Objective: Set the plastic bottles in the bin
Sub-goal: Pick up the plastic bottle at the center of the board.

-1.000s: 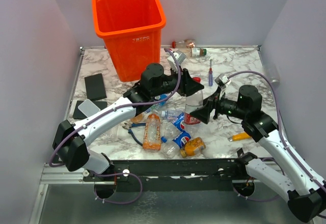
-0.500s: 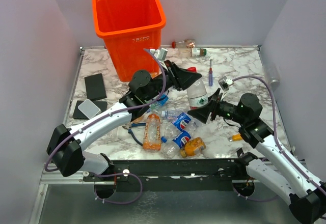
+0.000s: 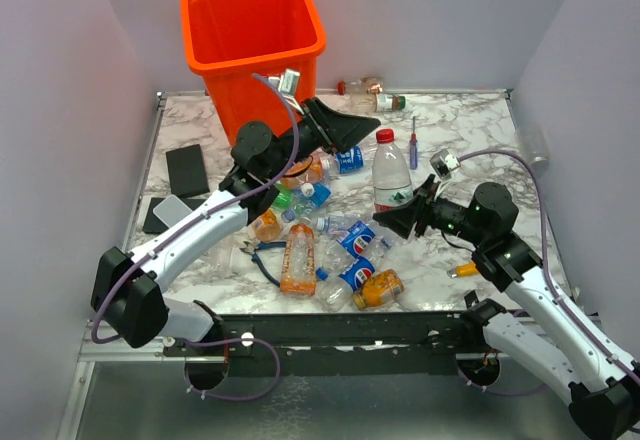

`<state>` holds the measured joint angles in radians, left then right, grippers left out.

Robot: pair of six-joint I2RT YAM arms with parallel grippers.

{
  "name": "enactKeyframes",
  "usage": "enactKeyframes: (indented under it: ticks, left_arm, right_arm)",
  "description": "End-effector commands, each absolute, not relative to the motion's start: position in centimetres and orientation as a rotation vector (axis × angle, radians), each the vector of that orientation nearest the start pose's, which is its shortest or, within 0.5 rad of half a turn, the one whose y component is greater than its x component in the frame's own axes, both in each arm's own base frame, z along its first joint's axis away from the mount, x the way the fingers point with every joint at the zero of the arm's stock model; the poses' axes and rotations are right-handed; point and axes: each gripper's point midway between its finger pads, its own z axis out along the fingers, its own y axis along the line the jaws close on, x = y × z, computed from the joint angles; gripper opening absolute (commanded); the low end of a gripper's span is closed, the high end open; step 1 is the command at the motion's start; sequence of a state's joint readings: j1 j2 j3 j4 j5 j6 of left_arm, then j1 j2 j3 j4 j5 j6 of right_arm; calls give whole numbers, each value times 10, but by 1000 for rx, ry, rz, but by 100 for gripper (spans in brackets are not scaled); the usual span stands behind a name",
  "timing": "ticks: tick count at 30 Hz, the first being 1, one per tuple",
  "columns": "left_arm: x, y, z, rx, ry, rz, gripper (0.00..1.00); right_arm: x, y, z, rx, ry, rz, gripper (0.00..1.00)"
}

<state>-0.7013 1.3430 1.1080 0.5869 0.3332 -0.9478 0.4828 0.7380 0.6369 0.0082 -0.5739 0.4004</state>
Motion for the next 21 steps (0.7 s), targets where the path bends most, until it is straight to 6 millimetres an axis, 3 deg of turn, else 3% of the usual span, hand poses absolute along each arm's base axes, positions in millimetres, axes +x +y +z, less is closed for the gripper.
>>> enactKeyframes:
  ticks: [1,12,21]
  left_arm:
    - [266,-358,437,260,1453,-1757,75]
    - [252,-379,420,415,1547,-1719,74]
    - [248,-387,406,465,1591,-1648,43]
  right_arm:
    - [201,219,273,-571,1697,1035,44]
    - [205,220,271,-592,1718,1016,44]
    - [207,223,272,-599,1723,1024,44]
